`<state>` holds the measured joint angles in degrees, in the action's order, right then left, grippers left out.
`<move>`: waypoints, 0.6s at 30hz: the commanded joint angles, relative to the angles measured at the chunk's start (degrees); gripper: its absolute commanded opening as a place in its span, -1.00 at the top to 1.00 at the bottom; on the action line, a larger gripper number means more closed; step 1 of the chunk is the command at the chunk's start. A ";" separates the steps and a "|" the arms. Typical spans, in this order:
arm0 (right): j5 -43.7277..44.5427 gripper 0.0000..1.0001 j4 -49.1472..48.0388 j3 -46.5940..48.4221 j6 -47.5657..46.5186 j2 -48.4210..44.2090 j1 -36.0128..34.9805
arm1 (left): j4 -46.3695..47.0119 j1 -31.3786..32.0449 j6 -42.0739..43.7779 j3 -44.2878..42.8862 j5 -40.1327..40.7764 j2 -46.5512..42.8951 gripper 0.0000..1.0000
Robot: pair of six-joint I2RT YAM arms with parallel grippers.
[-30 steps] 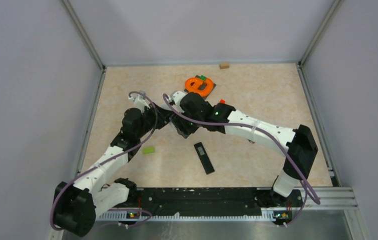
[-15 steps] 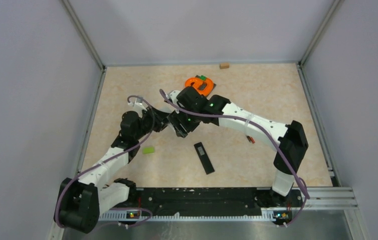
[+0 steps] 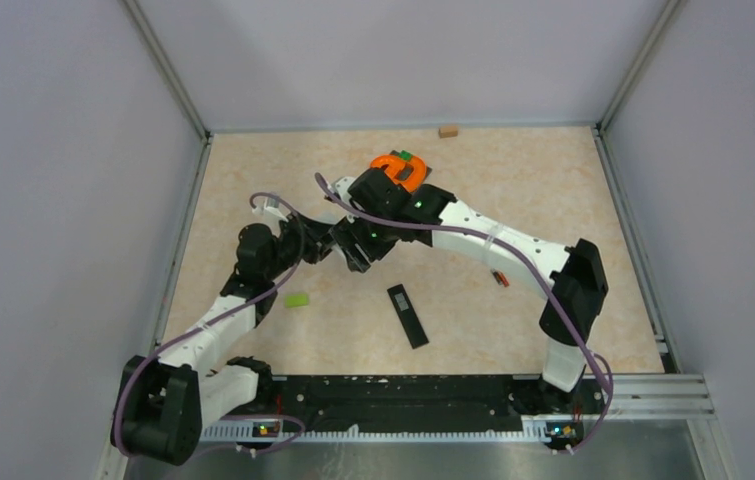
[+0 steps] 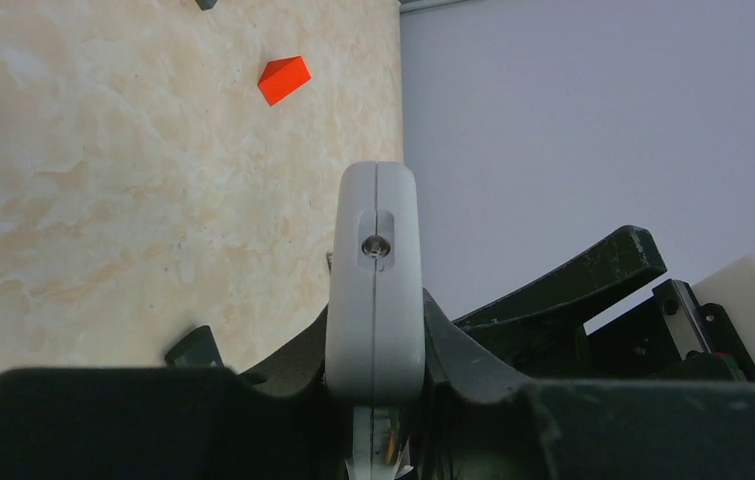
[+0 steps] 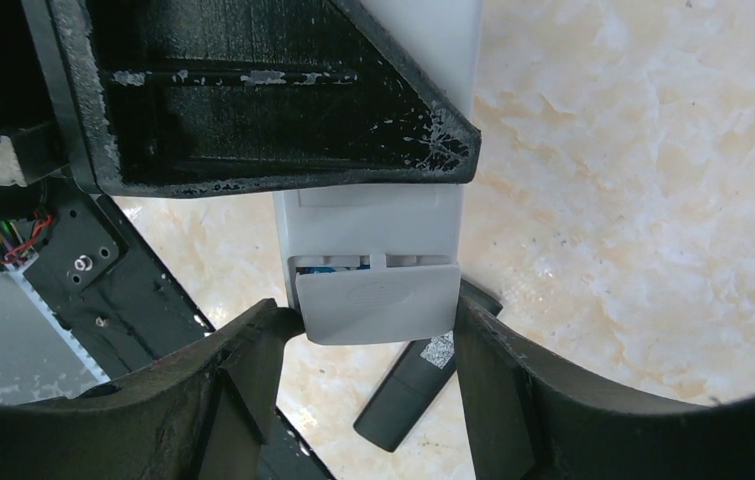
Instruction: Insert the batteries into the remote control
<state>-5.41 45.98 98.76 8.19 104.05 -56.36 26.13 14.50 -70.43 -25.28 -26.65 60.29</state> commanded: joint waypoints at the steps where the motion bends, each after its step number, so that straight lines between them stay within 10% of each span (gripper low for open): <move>1: 0.77 -0.24 -4.29 2.96 1.14 2.73 0.01 | 10.39 0.41 -7.68 -1.18 -8.09 -1.24 1.00; 18: 1.74 -0.35 -4.67 3.72 2.41 2.56 -0.04 | 9.57 -2.43 -8.95 -0.02 -7.42 -0.72 1.00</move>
<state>-5.93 45.32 100.12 9.67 104.77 -56.38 28.27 12.03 -75.35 -24.69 -29.41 60.29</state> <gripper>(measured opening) 0.669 0.261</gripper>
